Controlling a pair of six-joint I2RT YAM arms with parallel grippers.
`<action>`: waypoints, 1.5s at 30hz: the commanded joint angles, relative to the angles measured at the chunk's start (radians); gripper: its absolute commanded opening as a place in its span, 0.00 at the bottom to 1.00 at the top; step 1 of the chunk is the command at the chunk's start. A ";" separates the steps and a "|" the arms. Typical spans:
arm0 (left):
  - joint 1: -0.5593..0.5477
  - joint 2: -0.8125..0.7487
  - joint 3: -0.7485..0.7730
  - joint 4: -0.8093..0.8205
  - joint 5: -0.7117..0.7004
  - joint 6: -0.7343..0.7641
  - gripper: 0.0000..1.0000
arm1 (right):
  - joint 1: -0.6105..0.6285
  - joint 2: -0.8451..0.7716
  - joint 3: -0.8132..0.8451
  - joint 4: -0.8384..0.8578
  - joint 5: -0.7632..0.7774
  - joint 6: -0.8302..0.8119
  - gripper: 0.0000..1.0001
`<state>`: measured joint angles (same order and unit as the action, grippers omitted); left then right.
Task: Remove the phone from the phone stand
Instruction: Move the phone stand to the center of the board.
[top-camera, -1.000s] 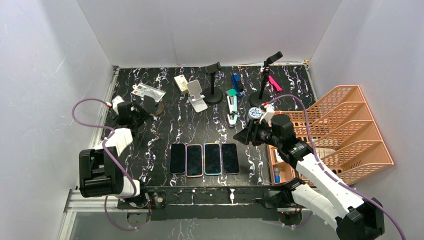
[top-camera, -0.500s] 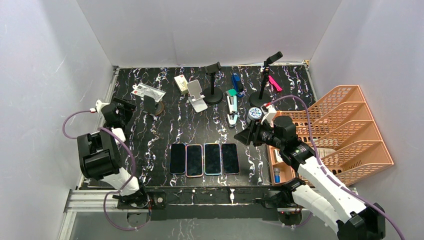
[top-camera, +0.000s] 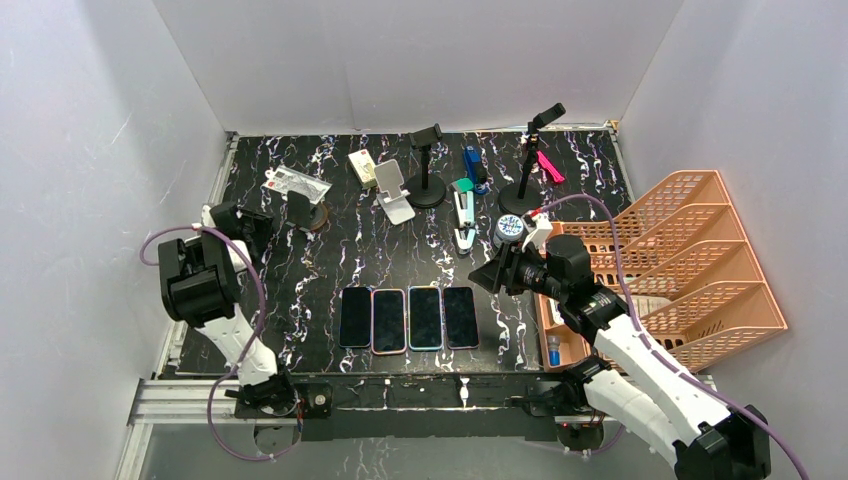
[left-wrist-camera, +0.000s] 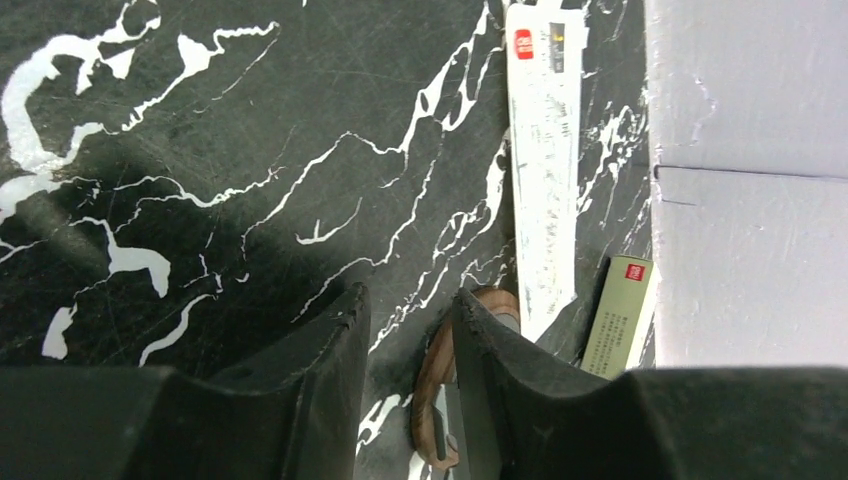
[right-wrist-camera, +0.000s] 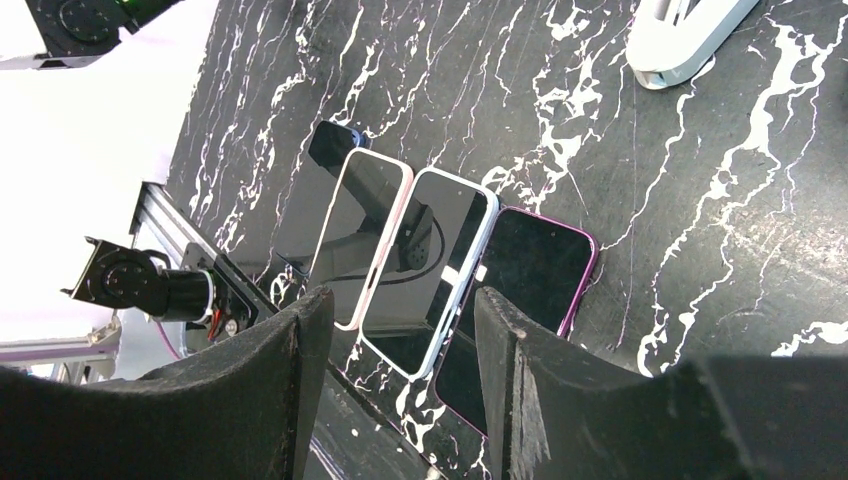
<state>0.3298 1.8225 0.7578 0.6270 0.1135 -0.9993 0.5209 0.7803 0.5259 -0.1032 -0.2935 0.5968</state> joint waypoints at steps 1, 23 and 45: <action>-0.023 0.043 0.044 -0.020 0.024 -0.019 0.32 | -0.003 0.000 -0.012 0.063 -0.001 0.004 0.61; -0.161 0.085 -0.066 0.132 0.090 -0.075 0.22 | -0.003 -0.005 -0.021 0.053 -0.006 0.003 0.61; -0.282 0.171 0.002 0.132 0.092 -0.090 0.22 | -0.002 -0.053 -0.031 0.009 0.014 0.003 0.61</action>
<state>0.0704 1.9541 0.7502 0.8284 0.1997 -1.1011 0.5209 0.7498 0.4942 -0.1112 -0.2901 0.5991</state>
